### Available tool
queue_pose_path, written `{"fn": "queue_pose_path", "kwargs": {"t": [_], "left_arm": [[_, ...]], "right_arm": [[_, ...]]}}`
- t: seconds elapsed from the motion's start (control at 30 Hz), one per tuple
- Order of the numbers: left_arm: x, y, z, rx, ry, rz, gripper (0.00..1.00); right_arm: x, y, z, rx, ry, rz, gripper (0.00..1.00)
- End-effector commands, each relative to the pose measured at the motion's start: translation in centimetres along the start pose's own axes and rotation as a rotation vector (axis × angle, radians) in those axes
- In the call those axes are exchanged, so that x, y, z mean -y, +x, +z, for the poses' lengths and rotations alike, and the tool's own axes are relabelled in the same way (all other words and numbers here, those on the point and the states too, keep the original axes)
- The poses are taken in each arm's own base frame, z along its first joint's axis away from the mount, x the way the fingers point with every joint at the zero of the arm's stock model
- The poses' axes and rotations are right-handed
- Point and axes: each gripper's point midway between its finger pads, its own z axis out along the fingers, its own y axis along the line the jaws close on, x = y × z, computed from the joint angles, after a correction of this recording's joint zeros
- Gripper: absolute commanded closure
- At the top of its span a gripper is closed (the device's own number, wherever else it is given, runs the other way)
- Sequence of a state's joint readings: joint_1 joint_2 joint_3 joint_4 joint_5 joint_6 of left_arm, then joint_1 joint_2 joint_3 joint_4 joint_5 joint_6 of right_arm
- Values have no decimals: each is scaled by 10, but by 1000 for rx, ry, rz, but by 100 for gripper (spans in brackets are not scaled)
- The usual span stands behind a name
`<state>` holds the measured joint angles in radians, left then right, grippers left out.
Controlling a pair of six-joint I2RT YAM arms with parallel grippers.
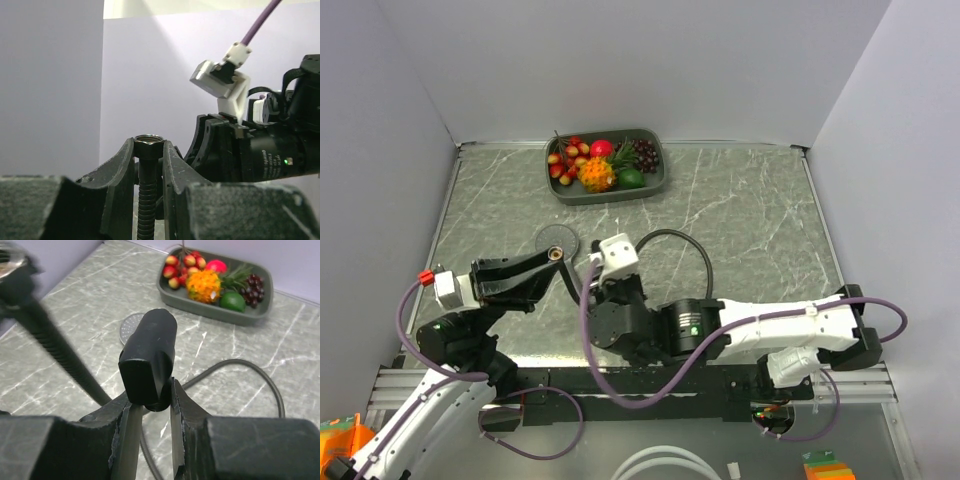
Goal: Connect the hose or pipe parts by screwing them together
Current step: Place the adaptor at the center of the board.
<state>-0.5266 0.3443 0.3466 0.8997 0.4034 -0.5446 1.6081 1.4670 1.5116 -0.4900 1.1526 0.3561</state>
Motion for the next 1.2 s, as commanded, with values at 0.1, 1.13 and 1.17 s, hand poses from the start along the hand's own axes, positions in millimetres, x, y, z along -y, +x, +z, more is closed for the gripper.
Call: {"fn": "queue_pose_path", "kwargs": {"t": [0.1, 1.13, 1.17], "left_arm": [[15, -18, 3, 35, 59, 18, 99], [31, -19, 0, 11, 131, 22, 99], [31, -19, 0, 12, 130, 22, 99]], "right_arm": [[95, 48, 1, -226, 135, 182, 100], [199, 293, 29, -944, 150, 538, 100], [199, 297, 27, -958, 134, 535, 100]]}}
